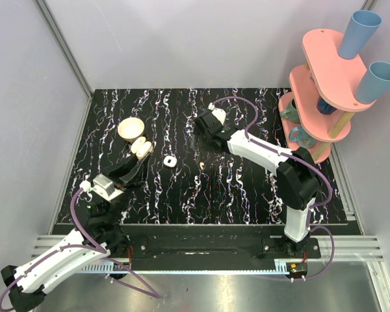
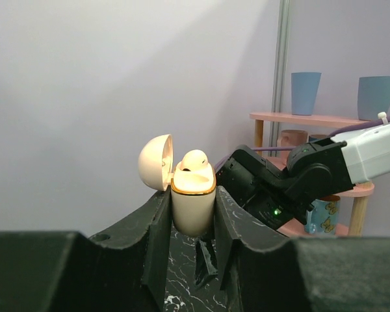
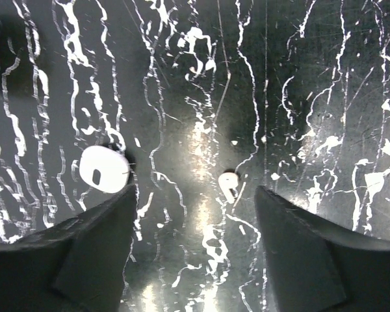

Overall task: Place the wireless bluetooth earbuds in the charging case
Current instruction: Pick up the left earbud from the center of the board.

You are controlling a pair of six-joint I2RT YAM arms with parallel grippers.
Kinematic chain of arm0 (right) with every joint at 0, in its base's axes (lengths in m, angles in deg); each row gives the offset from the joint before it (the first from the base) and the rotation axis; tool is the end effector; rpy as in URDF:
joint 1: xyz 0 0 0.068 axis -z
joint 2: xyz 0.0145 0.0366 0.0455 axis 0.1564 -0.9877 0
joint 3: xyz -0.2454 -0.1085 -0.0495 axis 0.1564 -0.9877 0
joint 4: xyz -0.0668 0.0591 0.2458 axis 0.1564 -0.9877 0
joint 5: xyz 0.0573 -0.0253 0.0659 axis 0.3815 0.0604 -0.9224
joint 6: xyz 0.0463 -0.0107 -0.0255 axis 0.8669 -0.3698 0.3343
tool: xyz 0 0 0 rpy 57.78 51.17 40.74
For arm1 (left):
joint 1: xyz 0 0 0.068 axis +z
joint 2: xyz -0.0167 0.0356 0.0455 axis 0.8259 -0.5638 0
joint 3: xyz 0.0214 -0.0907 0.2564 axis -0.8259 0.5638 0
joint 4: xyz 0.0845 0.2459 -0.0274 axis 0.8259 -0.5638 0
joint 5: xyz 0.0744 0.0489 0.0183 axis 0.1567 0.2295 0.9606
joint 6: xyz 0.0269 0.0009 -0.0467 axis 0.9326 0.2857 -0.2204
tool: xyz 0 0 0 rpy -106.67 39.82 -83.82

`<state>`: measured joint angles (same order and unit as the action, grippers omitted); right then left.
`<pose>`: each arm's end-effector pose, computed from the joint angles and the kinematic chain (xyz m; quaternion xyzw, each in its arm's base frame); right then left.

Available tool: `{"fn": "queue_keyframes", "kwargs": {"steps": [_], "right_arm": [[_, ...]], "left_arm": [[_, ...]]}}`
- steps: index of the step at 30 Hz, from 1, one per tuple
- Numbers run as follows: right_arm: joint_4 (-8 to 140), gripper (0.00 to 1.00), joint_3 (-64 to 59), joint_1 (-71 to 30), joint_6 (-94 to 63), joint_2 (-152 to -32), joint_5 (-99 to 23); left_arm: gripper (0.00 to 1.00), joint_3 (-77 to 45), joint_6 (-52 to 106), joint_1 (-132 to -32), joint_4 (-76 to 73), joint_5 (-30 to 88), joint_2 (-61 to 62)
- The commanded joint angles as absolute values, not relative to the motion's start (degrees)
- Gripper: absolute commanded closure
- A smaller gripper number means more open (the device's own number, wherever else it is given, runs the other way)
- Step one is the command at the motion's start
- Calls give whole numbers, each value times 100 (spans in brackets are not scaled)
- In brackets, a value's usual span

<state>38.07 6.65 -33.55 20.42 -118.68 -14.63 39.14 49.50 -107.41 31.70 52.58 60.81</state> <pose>0.3143 0.2756 0.2407 0.0468 0.9347 0.1298 0.3276 0.0661 -0.0688 0.3164 0.1273 0.4377 -0.2580 0.8518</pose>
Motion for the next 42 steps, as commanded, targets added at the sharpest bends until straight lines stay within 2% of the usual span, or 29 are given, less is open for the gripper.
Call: {"fn": "queue_keyframes", "kwargs": {"steps": [1,2,4,9,17,27,33,40,42], "right_arm": [[3488,8,1236,-3381,2110,-11943,-1441],[3453,4,1280,-3389,2084,-11961,-1415],[3417,0,1342,-3390,2128,-11962,-1362],[3382,0,1385,-3389,2329,-11926,-1098],[2548,3,2097,-3548,2602,-12515,-773],[2345,25,1922,-3565,3067,-12761,-659],[2581,34,1598,-3583,3261,-12753,-860],[2714,37,1394,-3627,3314,-12840,-1001],[2749,41,1394,-3627,3297,-12875,-1001]], "left_arm": [[100,3882,4934,-10736,3278,5344,6199],[100,3882,4935,-10736,3269,5344,6226],[100,3909,4926,-10736,3286,5379,6243],[100,3900,4917,-10736,3322,5379,6147],[100,3953,4952,-10736,3348,5598,6156],[100,3953,4891,-10736,3365,5608,6164],[100,3926,4855,-10736,3313,5590,6164],[100,3926,4838,-10736,3313,5599,6173],[100,3918,4838,-10736,3322,5599,6164]]}}
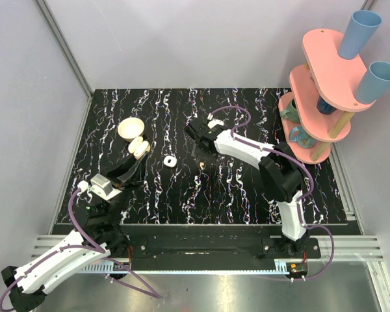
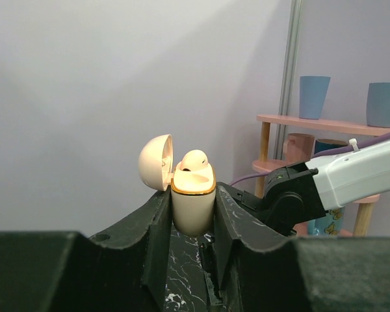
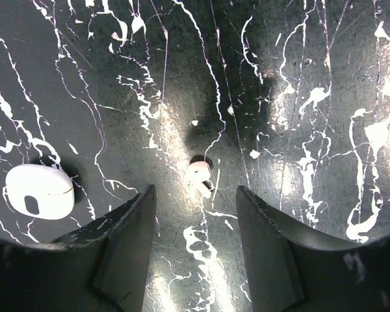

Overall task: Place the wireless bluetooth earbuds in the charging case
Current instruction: Pick up the left earbud from the center of the board.

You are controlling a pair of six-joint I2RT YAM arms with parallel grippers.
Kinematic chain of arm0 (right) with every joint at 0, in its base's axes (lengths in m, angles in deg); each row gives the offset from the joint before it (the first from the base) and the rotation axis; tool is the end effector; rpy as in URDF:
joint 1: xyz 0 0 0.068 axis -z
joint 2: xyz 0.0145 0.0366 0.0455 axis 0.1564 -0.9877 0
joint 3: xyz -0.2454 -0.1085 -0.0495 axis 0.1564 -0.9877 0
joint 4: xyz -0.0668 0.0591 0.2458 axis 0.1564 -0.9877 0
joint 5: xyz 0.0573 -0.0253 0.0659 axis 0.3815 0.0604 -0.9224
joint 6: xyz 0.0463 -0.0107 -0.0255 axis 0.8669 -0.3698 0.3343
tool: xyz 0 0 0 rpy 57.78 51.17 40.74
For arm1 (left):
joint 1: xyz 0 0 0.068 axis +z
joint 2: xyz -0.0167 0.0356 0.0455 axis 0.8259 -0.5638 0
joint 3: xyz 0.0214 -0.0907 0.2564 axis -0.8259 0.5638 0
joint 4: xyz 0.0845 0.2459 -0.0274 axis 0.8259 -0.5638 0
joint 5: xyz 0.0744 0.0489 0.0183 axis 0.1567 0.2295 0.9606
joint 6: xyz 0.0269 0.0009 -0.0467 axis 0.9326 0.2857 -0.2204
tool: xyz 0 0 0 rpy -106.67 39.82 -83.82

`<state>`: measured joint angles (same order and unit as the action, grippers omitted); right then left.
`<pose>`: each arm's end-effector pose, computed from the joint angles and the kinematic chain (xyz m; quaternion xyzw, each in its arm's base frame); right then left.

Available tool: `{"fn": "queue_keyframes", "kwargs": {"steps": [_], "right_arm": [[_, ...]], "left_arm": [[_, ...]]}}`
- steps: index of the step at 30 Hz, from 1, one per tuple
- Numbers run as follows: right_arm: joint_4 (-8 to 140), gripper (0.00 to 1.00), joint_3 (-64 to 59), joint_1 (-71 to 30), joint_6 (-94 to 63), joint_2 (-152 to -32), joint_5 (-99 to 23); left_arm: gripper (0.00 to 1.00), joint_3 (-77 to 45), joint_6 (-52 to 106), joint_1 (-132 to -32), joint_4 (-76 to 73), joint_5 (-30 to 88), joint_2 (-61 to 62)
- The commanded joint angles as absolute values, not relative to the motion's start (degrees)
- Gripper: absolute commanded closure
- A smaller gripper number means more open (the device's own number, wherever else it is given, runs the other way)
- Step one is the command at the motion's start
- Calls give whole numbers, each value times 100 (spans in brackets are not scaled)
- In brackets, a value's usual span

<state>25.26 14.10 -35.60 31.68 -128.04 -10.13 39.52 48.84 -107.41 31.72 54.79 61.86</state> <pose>0.3163 0.2948 0.2022 0.1156 0.9570 0.0453 0.2620 0.0652 -0.0655 0.3154 0.1064 0.4418 -0.2558 0.8533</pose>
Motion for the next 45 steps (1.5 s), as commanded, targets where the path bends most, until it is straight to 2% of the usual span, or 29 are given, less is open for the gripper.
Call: {"fn": "queue_keyframes", "kwargs": {"steps": [1,8,11,45], "right_arm": [[2767,41,1394,-3627,3279,-12902,-1036],[2802,43,1491,-3636,3262,-13113,-1160],[2811,49,1500,-3636,3235,-13157,-1160],[2705,55,1676,-3644,3103,-13561,-861]], "left_arm": [[100,3926,4847,-10736,3322,5599,6156],[100,3944,4838,-10736,3339,5634,6147],[100,3970,4847,-10736,3339,5660,6156],[100,3997,4847,-10736,3383,5687,6173]]}}
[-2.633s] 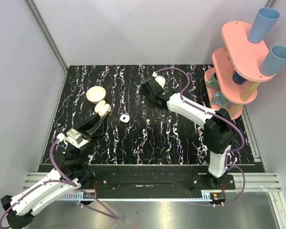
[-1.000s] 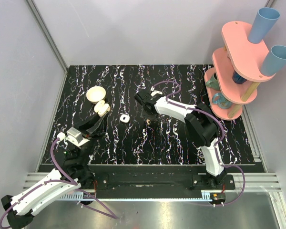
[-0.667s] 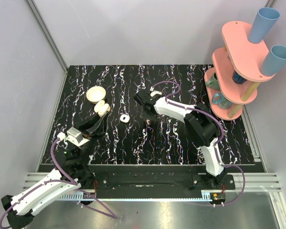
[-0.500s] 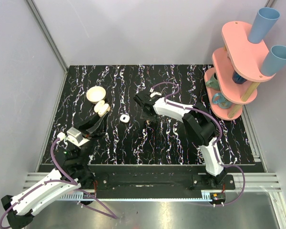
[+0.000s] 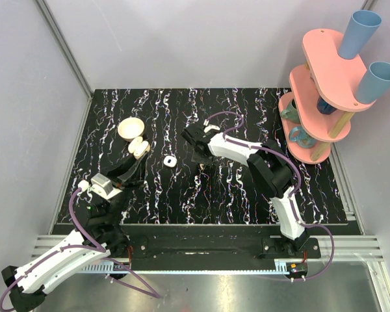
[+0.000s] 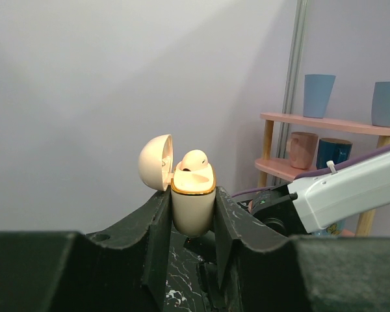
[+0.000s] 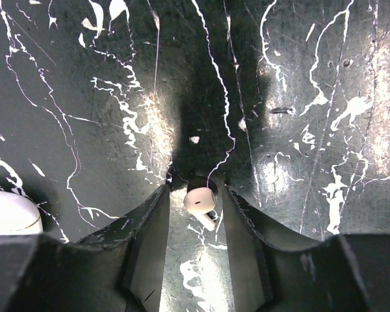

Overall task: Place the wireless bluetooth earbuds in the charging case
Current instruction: Pick up the left earbud from the center of the board.

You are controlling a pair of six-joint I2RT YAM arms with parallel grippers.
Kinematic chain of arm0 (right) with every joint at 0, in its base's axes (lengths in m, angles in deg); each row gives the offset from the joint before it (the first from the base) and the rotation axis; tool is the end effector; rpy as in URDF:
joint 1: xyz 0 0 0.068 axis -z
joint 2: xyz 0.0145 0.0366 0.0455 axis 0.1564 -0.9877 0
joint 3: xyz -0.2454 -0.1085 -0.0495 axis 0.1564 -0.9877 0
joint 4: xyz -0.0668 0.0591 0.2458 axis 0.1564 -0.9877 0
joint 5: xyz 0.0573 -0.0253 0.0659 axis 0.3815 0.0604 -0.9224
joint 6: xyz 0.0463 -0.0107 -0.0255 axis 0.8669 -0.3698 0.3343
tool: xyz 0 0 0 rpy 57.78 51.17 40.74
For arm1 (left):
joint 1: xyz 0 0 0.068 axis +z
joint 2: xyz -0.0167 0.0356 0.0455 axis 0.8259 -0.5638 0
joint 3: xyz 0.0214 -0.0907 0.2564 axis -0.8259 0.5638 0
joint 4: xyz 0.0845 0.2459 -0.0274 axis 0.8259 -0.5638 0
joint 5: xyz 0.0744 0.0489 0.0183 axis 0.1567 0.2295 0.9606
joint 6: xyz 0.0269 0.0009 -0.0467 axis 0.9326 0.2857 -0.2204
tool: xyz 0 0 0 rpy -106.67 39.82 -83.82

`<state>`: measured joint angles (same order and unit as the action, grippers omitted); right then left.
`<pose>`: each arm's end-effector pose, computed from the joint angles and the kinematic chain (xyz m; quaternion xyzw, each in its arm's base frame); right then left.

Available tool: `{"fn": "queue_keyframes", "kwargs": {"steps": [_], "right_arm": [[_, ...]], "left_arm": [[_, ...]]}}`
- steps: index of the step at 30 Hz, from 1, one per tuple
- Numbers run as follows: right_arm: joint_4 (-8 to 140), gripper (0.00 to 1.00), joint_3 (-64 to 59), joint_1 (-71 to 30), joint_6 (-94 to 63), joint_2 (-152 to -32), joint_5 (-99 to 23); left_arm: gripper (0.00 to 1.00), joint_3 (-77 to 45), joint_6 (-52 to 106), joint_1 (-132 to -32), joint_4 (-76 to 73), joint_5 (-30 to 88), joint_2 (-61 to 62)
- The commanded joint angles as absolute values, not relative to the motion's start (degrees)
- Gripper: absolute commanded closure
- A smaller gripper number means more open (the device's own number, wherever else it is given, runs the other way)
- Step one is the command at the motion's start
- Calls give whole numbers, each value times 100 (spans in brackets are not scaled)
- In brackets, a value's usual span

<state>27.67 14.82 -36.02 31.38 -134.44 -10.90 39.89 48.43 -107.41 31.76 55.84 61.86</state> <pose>0.3236 0.3073 0.1605 0.1041 0.9648 0.0284 0.2400 0.0661 -0.0656 0.3132 0.0990 0.4478 -0.2539 0.8516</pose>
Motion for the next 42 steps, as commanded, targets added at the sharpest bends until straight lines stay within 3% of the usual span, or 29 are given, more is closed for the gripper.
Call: {"fn": "queue_keyframes", "kwargs": {"steps": [1,5,8,29,42], "right_arm": [[2697,55,1684,-3653,3095,-13570,-852],[2661,57,1728,-3653,3094,-13614,-861],[2661,64,1737,-3653,3068,-13631,-852],[2653,58,1755,-3706,2059,-13710,-975],[2670,59,1781,-3706,1767,-13825,-843]], "left_arm": [[100,4005,4847,-10736,3400,5687,6164],[100,3997,4855,-10736,3401,5687,6164],[100,4005,4855,-10736,3401,5695,6164],[100,4014,4785,-10736,3445,5625,6094],[100,4005,4829,-10736,3436,5669,6094]]}}
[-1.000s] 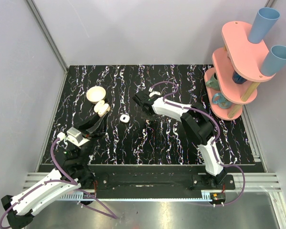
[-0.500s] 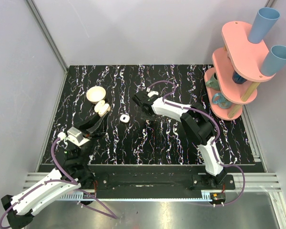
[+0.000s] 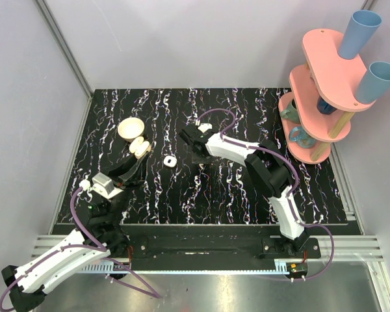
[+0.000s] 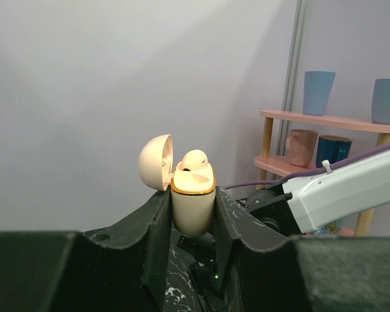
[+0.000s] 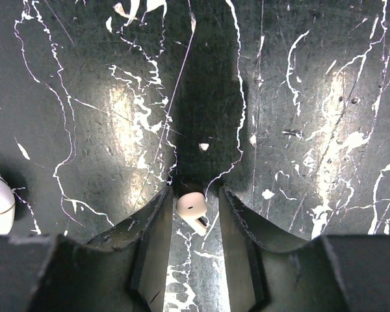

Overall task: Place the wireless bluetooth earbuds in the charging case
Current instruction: Pick up the left earbud from the center of the board.

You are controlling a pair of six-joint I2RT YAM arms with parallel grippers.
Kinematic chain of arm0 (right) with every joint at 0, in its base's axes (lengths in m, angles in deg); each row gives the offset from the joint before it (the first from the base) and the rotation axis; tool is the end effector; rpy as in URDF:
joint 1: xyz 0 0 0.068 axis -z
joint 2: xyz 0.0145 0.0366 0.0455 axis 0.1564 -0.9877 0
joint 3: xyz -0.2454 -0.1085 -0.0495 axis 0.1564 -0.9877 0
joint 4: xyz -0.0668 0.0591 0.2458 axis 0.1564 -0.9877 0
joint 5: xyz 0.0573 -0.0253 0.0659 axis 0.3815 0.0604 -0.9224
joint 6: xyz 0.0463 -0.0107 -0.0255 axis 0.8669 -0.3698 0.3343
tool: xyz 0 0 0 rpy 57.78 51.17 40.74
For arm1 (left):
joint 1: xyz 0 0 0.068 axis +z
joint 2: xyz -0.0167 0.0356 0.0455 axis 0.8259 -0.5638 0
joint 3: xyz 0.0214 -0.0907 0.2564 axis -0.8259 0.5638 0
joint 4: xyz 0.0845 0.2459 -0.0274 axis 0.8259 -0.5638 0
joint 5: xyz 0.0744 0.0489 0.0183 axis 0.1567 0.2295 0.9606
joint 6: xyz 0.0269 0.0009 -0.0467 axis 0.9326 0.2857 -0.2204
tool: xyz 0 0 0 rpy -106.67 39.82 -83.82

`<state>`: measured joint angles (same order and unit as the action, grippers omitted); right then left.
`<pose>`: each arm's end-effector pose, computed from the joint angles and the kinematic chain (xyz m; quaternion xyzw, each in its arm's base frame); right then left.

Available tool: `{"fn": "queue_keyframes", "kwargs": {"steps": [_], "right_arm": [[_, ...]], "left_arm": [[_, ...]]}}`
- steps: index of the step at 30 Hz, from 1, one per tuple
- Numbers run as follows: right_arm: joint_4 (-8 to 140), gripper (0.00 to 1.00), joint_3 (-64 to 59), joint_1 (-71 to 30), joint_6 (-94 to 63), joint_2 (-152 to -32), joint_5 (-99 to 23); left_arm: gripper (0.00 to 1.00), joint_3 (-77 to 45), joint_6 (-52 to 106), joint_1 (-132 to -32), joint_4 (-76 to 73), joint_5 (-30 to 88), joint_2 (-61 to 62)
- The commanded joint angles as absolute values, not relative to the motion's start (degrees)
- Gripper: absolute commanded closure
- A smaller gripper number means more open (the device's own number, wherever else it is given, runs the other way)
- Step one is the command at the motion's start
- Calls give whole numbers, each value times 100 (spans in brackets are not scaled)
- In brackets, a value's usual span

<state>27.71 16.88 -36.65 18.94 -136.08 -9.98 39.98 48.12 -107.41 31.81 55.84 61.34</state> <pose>0.3258 0.3158 0.1585 -0.0042 0.9684 0.0005 0.2495 0.0673 -0.0672 0.3121 0.1003 0.4517 -0.2548 0.8491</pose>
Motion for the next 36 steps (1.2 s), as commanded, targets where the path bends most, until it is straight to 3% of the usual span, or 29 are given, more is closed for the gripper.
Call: {"fn": "queue_keyframes", "kwargs": {"steps": [1,12,20,23,36], "right_arm": [[2670,59,1781,-3706,1776,-13833,-843],[2653,67,1728,-3697,1925,-13807,-878],[2661,65,1658,-3697,1864,-13710,-887],[2661,60,1658,-3715,1838,-13710,-940],[2644,63,1588,-3715,2057,-13710,-1054]], "left_arm": [[100,4014,4820,-10736,3436,5660,6094],[100,4014,4829,-10736,3427,5669,6103],[100,4014,4820,-10736,3427,5660,6094],[100,4014,4803,-10736,3436,5643,6094],[100,4014,4811,-10736,3436,5687,6094]]}}
